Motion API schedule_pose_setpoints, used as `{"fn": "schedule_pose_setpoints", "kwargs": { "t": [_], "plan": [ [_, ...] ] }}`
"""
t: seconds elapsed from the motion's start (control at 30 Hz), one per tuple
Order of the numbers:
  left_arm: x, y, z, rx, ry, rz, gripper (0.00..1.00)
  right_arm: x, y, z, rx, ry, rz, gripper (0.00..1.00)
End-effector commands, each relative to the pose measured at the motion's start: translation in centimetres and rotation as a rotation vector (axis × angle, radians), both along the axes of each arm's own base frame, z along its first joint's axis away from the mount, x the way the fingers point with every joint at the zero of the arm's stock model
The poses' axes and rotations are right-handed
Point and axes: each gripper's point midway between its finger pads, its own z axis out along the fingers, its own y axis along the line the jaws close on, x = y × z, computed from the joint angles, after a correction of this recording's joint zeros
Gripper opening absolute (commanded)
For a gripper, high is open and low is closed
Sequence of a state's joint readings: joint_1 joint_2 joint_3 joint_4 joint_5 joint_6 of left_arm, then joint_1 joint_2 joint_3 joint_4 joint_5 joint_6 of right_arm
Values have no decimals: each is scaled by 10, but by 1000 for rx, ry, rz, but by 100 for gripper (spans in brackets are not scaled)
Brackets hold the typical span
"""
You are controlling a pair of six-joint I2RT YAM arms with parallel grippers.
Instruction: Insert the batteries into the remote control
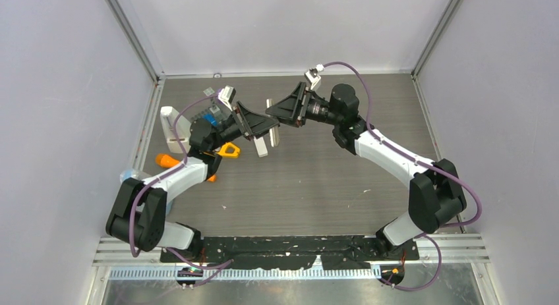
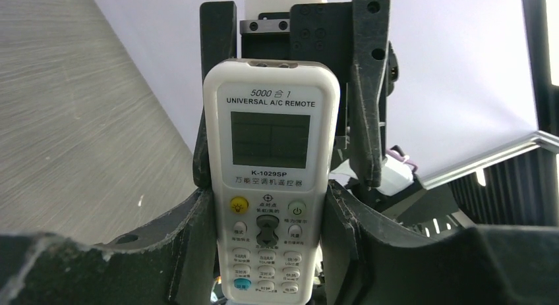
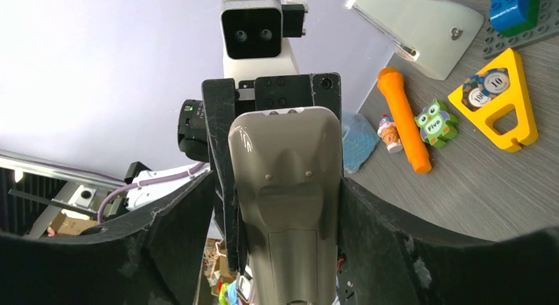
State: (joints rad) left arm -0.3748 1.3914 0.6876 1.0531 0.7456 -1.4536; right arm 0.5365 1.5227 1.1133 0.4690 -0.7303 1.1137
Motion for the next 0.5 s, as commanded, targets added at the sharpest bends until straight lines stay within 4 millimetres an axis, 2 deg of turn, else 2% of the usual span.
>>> {"fn": "schedule_pose_setpoints", "kwargs": {
  "t": [0.0,0.23,0.33,0.47],
  "plan": [
    [-3,2,4,50,-73,30,0,2,-9,8,10,1,-47,76],
    [-1,4,-1,119,-86,64,0,8,-14,1,-37,5,-97,85],
    [1,7,-5,160,-81,93,0,13,-21,-10,-96,16,-145,88],
    [11,11,-26,288,-18,153,0,23,-38,-25,-189,39,-254,91]
  ]
}}
